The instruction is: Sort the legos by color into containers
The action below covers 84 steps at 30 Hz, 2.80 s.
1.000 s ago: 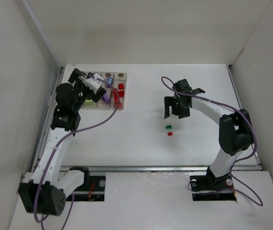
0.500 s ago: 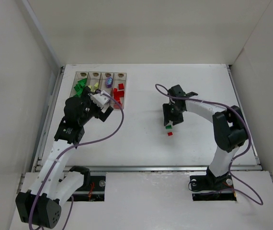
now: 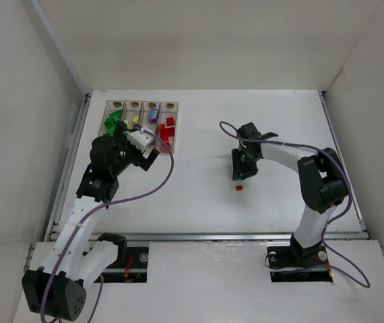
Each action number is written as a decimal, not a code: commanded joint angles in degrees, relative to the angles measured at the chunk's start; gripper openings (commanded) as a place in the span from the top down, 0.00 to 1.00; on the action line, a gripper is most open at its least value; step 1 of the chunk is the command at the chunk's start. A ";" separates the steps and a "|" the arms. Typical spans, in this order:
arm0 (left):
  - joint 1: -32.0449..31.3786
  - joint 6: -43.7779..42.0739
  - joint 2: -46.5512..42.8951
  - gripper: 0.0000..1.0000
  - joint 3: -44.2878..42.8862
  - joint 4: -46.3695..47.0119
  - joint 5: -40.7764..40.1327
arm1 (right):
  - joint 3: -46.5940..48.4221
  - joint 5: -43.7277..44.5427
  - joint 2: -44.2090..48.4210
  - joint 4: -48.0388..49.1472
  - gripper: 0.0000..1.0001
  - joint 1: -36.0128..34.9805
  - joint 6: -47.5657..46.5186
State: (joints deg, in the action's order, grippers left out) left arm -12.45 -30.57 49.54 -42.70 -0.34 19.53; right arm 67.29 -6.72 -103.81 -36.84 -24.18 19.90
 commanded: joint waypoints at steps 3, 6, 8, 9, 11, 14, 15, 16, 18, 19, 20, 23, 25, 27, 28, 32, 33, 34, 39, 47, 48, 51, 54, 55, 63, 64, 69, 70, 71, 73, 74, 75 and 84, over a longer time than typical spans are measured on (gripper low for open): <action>-0.38 0.42 -0.85 0.00 -0.19 1.57 0.77 | 0.65 -0.57 -1.66 2.30 0.57 -0.07 -0.21; -0.38 0.42 -0.85 0.00 0.33 1.57 0.77 | 1.27 -0.57 -2.18 2.30 0.77 -0.07 -0.83; -0.38 0.42 -0.85 0.00 0.33 1.57 1.38 | 1.27 -0.57 -2.19 2.30 0.87 -0.07 -1.35; -0.38 0.42 -0.85 0.00 0.33 1.57 1.39 | 1.27 -1.10 -2.19 2.30 0.91 -0.07 -1.36; -0.38 -0.72 -0.85 0.00 0.33 0.79 2.61 | 1.80 -2.94 -1.58 2.30 0.98 -0.07 -1.88; -0.38 -4.83 -0.85 0.00 0.33 -1.94 8.05 | 5.29 -8.64 1.75 1.51 1.00 -0.07 -3.11; -0.38 -6.33 -0.85 0.00 0.33 -2.82 11.90 | 6.44 -10.66 2.81 1.51 1.00 -0.07 -3.64; -0.99 -7.74 -0.85 0.00 0.33 -4.13 13.85 | 7.85 -15.64 3.95 1.51 1.00 -0.07 -3.64; -2.22 -11.77 -1.37 0.00 0.33 -4.14 18.50 | 13.29 -19.46 6.67 1.51 1.00 -0.69 -3.64; -2.23 -12.84 -1.37 0.00 0.33 -2.58 19.83 | 15.92 -20.08 6.69 0.55 1.00 -1.65 -3.64; -3.01 -14.07 -1.37 0.07 0.86 -1.17 21.06 | 18.73 -20.09 7.21 -0.33 1.00 -3.57 -3.64; -4.95 -13.92 -1.37 0.28 0.86 8.55 23.71 | 29.11 -22.27 6.43 -2.71 1.00 -7.26 -4.26; -6.01 -13.29 2.04 0.36 -2.10 10.27 25.63 | 33.69 -24.38 5.29 -2.71 1.00 -8.42 -3.13; -6.80 -14.16 5.72 0.26 -4.66 8.79 27.92 | 35.28 -26.83 5.28 -1.93 1.00 -8.42 -1.89; -7.32 -14.17 6.35 0.14 -5.55 8.78 28.98 | 35.28 -28.25 5.28 0.26 1.00 -8.42 -0.23; -8.56 -13.03 7.68 0.09 -7.04 9.57 28.82 | 33.35 -31.16 7.56 4.49 1.00 -10.35 1.11; -9.17 -12.50 8.37 0.09 -7.92 10.44 28.81 | 33.35 -31.16 7.57 5.28 1.00 -10.88 1.11; -9.17 -11.46 8.38 0.09 -7.93 11.32 27.85 | 32.74 -31.68 8.09 5.29 1.00 -11.58 1.11; -11.02 -8.73 8.91 0.24 -8.98 13.34 26.53 | 30.72 -31.69 8.10 6.17 1.00 -12.64 1.63; -12.25 -10.03 9.96 0.52 -8.98 11.16 26.00 | 30.18 -31.69 8.62 6.69 1.00 -13.26 1.63; -12.25 -11.17 9.96 0.52 -8.98 9.84 25.48 | 30.18 -31.08 9.23 7.30 1.00 -13.26 2.24; -12.25 -12.32 9.96 0.50 -8.98 7.12 25.47 | 29.66 -31.07 9.24 7.84 1.00 -13.26 2.25; -12.25 -12.32 9.96 0.47 -8.98 6.23 25.47 | 30.18 -31.59 9.24 7.84 1.00 -13.26 2.25; -12.25 -12.32 9.96 0.47 -8.98 6.23 25.47 | 30.18 -31.60 9.24 7.84 1.00 -13.26 2.25; -12.25 -8.02 9.96 0.77 -8.98 8.69 24.94 | 30.18 -31.60 9.24 7.84 1.00 -13.78 2.78; -12.25 -8.02 9.96 0.81 -8.98 8.69 24.94 | 30.18 -31.60 9.24 7.84 1.00 -13.78 2.78; -12.25 -8.54 9.96 0.99 -8.98 7.99 24.42 | 30.18 -32.12 9.24 8.36 1.00 -13.78 2.78; -12.25 -8.54 9.96 1.00 -8.98 7.99 24.42 | 30.71 -32.13 9.24 8.36 1.00 -13.78 2.78; -12.25 -8.02 9.96 1.00 -8.98 7.99 23.89 | 30.71 -32.82 9.24 8.36 0.78 -13.78 2.78; -12.25 -7.49 9.96 1.00 -8.98 7.99 23.19 | 31.23 -32.22 9.24 7.67 0.32 -13.78 2.78; -12.25 -7.49 9.96 1.00 -8.98 7.99 22.05 | 31.24 -31.43 8.72 7.66 0.05 -13.78 2.78; -12.25 -6.79 9.96 1.00 -8.98 7.99 21.17 | 31.85 -28.47 8.71 6.96 0.00 -13.78 2.78; -5.60 12.00 15.22 1.00 -6.78 11.94 -1.58 | 24.06 -12.89 15.11 7.57 0.00 -4.21 10.77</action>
State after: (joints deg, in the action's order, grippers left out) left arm -22.35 -27.90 63.16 -49.58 7.99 28.03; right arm 94.24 -26.50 -94.17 -31.79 -32.64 26.48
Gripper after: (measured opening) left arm 0.177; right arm 0.998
